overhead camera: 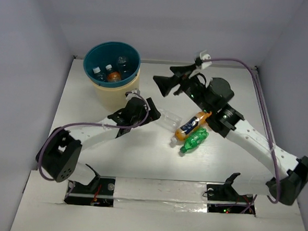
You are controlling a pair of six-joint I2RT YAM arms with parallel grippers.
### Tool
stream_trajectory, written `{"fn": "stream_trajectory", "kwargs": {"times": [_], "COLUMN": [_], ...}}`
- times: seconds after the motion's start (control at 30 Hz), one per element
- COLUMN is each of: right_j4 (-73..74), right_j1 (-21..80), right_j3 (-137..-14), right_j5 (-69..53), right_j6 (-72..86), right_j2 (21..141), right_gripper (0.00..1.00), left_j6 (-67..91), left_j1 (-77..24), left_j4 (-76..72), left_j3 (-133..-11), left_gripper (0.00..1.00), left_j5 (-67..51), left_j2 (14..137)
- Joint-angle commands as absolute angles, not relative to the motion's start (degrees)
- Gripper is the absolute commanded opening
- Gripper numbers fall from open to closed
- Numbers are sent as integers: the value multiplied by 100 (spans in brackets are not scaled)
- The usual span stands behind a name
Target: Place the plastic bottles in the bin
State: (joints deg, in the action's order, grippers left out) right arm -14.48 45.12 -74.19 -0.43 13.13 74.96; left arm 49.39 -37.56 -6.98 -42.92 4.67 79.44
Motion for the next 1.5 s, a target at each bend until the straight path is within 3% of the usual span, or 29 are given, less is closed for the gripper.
{"fn": "stream_trajectory", "kwargs": {"times": [0.0,0.23,0.63,0.73,0.9,0.93,0.97,1.0,1.03,1.1,1.27,1.47], "right_j4": [-1345,-1055,-1116,-1230,-1397,-1450,-1468,-1494,-1520,-1652,-1889,-1881], "right_j1": [4500,4500,4500,4500,4500,4500,4500,4500,4500,4500,4553,5650], "right_j3": [-6567,-5327,-4395,-4167,-3736,-3692,-3639,-3552,-3499,-3393,-3103,-3164], "right_j5": [-263,-948,-1696,-1793,-1916,-2003,-2021,-2030,-2039,-2109,-2065,-1575], "right_j6": [1072,1195,1389,1494,1749,1819,1863,1915,1968,2126,2626,2759], "right_j2": [6683,5486,5027,4966,4843,4834,4834,4834,4834,4834,4808,5080], "right_gripper": [100,100,100,98,79,68,62,50,48,48,51,67], "left_j6": [5106,5001,4895,4957,4983,4949,4922,4887,4843,4764,4580,4079], "left_j1": [-3823,-3876,-3876,-3876,-3876,-3876,-3876,-3876,-3876,-3876,-3876,-4042], "left_j4": [-1011,-695,-369,-510,-729,-808,-835,-861,-870,-914,-1133,-925], "left_j3": [-4946,-5712,-6591,-6636,-6653,-6653,-6653,-6653,-6662,-6627,-6486,-7118], "left_gripper": [99,99,99,93,74,63,59,55,52,43,41,41], "left_j5": [747,1107,1757,1872,2004,2021,2030,2030,2022,1969,1662,1459], "left_j2": [8496,9465,10582,10679,10635,10609,10574,10495,10442,10223,9476,8395]}}
